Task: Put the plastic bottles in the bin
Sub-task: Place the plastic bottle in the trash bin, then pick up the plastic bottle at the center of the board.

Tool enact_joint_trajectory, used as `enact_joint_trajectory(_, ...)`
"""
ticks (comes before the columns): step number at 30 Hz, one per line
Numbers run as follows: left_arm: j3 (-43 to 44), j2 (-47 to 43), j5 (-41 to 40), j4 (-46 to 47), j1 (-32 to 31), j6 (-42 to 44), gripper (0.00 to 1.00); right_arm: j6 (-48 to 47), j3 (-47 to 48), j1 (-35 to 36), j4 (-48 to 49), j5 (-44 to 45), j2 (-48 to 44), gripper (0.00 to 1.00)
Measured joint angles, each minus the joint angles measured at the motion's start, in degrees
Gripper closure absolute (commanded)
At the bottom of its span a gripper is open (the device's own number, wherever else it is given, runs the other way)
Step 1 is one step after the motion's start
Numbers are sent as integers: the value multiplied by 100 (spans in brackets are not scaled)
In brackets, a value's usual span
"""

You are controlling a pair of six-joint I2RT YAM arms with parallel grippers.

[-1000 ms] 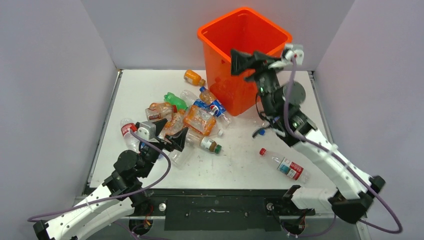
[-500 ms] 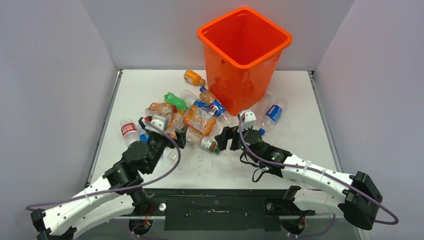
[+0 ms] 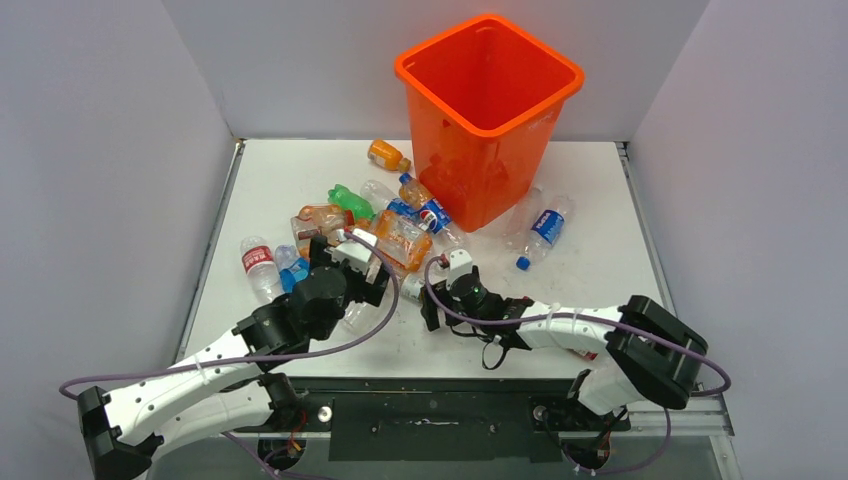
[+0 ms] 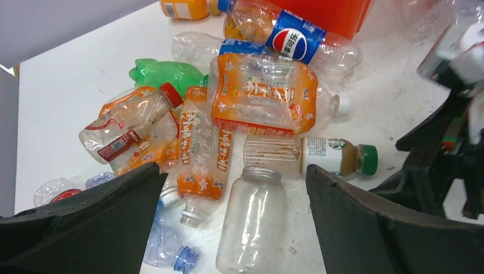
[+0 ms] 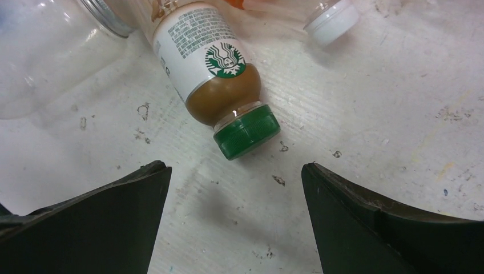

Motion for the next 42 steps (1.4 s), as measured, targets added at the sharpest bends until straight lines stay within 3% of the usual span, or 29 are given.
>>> enact_joint_trajectory(17, -70, -264, 2, 186, -61, 146, 4, -1235, 1237, 577, 129, 761, 1744, 15)
enact_joint_trajectory(32, -81, -367, -55, 160, -136, 221, 4, -1993, 1491, 614, 271, 990, 2103, 14)
enact_joint_trajectory(35, -83, -393, -131, 127, -136, 258, 4, -2192, 1639, 614, 332, 909, 2264, 20)
enact_joint_trajectory(39, -92, -422, -157, 116, -140, 275, 4, -2339, 1663, 614, 428, 802, 2347, 58)
enact_joint_trajectory(42, -94, -433, -170, 111, -144, 282, 4, -2389, 1670, 619, 431, 772, 2374, 67)
